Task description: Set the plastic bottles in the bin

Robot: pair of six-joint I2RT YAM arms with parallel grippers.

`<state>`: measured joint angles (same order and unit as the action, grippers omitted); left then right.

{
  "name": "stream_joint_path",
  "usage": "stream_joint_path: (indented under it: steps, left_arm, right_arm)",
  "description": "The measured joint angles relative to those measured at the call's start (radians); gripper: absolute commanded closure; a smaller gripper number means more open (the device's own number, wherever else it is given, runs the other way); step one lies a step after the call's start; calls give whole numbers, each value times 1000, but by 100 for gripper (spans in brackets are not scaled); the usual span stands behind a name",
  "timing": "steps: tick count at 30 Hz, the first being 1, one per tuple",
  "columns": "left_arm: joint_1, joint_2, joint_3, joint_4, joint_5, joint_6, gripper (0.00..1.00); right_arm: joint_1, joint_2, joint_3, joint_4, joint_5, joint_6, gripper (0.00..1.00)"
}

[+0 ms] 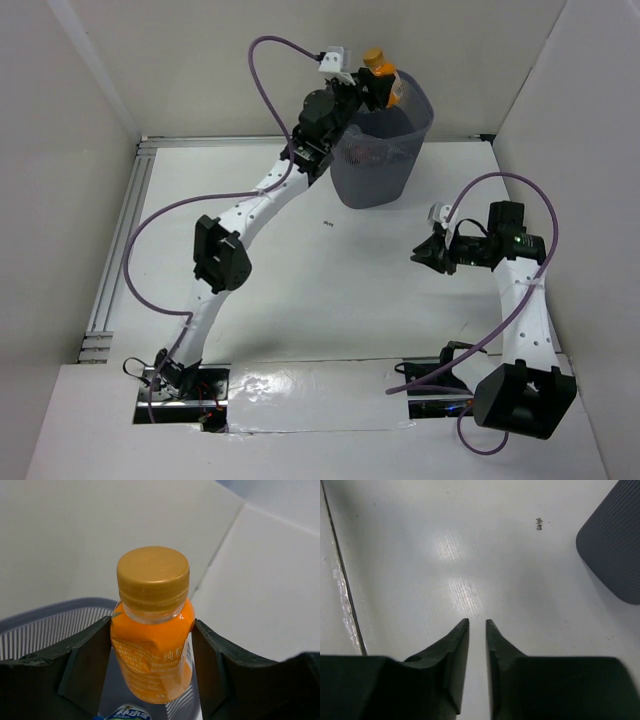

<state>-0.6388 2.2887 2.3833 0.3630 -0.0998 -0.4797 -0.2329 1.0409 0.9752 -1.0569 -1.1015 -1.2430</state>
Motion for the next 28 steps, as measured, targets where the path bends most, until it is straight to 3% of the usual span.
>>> stream_joint_path:
  steps: [1,2,4,5,8,15,18,23,24,25,28]
  left_arm:
    - [-6,36,40,-5,-40,21,43]
    - [-10,62,63,-6,-80,46,24]
    - [-19,86,80,-10,-132,81,2]
    - [-22,87,76,-18,-154,95,0]
    - [-23,87,61,-11,-183,115,0]
    - [-17,26,14,-29,-134,138,0]
    - [-16,-165,-207,-67,-80,146,0]
    - [5,-674,-749,-91,5,166,0]
    - [9,-706,-783,-103,14,166,0]
    - [48,-889,-944,-117,18,165,0]
    - [136,-1151,-1196,-140,16,164,0]
  right_arm:
    - [1,-8,-8,-6,0,-3,57]
    - [1,-11,-14,-8,0,-6,52]
    - [1,-16,-31,-11,6,-12,38]
    - [1,-17,-39,-13,9,-11,21]
    - [1,-17,-57,-8,18,3,0]
    - [-3,-17,-102,88,57,175,0]
    - [-11,-16,-105,154,96,284,0]
    - [-25,-19,-111,272,206,519,0]
    - [-27,-19,-112,291,239,570,0]
    - [-31,-20,-112,306,271,615,0]
    - [-42,-24,-112,350,357,726,0]
